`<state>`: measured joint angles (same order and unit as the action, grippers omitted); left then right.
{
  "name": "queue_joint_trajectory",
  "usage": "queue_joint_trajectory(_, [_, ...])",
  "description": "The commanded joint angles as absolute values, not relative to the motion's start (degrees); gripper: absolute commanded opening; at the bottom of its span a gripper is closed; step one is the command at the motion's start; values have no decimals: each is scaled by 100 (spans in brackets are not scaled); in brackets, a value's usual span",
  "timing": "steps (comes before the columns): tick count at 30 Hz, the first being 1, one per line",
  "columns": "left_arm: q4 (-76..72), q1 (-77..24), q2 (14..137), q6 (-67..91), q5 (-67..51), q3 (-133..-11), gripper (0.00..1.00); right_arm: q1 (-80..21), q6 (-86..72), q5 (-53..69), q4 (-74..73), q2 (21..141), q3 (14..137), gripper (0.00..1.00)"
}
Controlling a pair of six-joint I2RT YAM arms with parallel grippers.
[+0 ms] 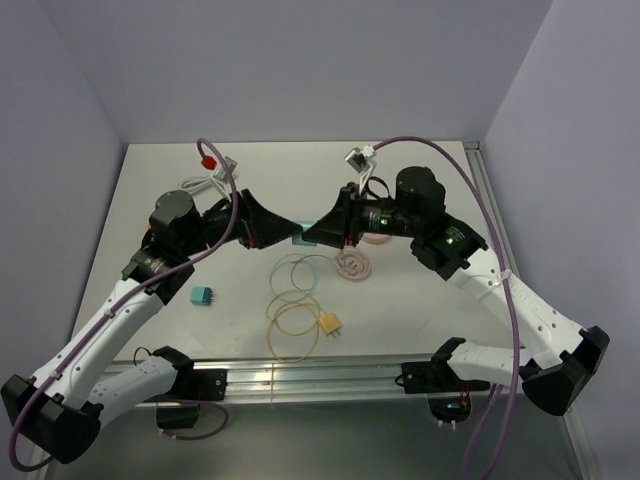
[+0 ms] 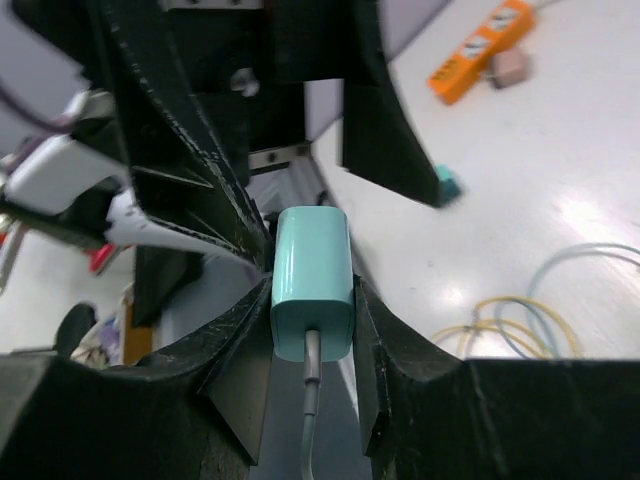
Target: Insert the plug
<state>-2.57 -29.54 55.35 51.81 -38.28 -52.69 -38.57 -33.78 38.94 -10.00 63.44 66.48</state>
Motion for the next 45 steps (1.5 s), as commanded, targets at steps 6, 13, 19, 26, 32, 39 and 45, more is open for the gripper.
queue_joint_trajectory(6, [1959, -2874, 5370, 4044, -1240, -5958, 99, -3007, -2997, 2305, -3642, 7083, 7891, 0])
queue_joint_trajectory(13, [2083, -2892, 5546, 3850, -1318, -6109, 99, -2418, -2918, 950, -5219, 8382, 8850, 0])
queue_joint_trajectory(19, [1978, -2883, 5546, 3832, -1468, -6003, 100, -1812, -2874, 387, -5423, 9069, 8895, 0])
queue_joint_trajectory(26, [1899, -2874, 5739, 3867, -1687, -6047, 99, -1609, -2804, 158, -5195, 9544, 8868, 0])
queue_joint_trajectory(32, [1749, -2865, 5853, 3920, -1793, -6029, 99, -1450, -2663, 9, -5107, 10028, 8974, 0])
queue_joint_trajectory(39, [1652, -2865, 5941, 3920, -1889, -6064, 98, -1398, -2531, -325, -5142, 10397, 9167, 0])
queue_joint_trajectory(45, [1731, -2865, 5959, 3841, -1872, -6099, 98, -1327, -2522, -352, -5063, 10590, 9167, 0])
